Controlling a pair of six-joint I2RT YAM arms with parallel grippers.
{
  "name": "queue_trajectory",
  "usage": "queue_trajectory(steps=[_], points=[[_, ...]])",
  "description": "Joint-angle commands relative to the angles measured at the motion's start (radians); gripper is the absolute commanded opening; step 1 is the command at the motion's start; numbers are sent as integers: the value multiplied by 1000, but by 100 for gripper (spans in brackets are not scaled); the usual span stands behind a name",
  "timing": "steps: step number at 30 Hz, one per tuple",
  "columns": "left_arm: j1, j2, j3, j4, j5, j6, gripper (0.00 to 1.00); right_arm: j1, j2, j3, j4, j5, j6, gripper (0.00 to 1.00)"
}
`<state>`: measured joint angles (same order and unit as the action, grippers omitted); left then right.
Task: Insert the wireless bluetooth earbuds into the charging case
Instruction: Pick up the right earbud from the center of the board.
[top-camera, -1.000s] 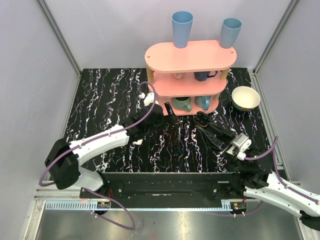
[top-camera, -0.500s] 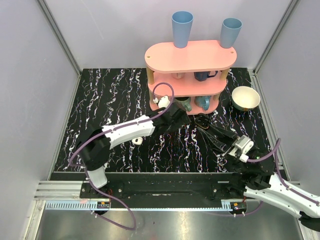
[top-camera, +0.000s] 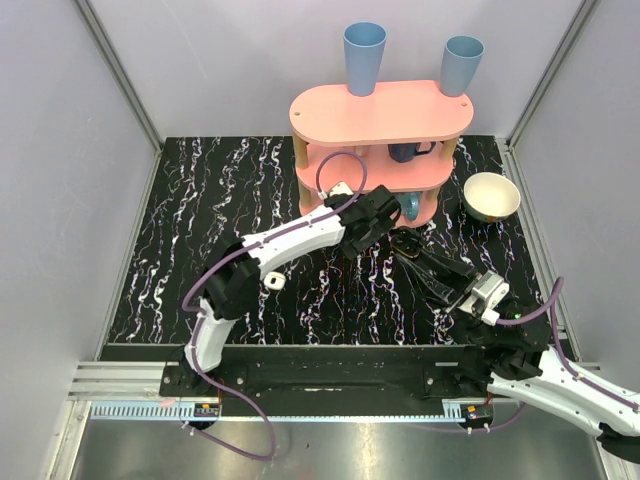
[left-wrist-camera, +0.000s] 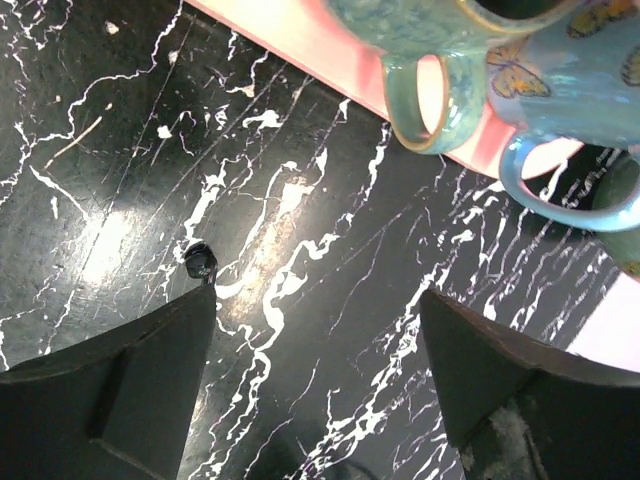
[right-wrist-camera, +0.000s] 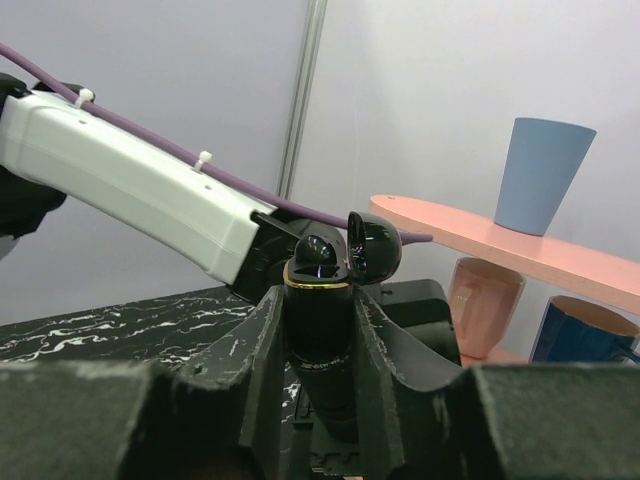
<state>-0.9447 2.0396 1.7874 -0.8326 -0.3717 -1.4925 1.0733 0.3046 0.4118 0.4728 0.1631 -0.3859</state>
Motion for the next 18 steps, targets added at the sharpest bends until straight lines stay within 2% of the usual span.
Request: queue_trajectory(steps=[1,18], points=[[-3,93,113,-220,-12,-81,85,5,5,22,41,-13,5,0],[-11,163,121,-229,76,-84,73,5,14,7,64,-8,4,0]])
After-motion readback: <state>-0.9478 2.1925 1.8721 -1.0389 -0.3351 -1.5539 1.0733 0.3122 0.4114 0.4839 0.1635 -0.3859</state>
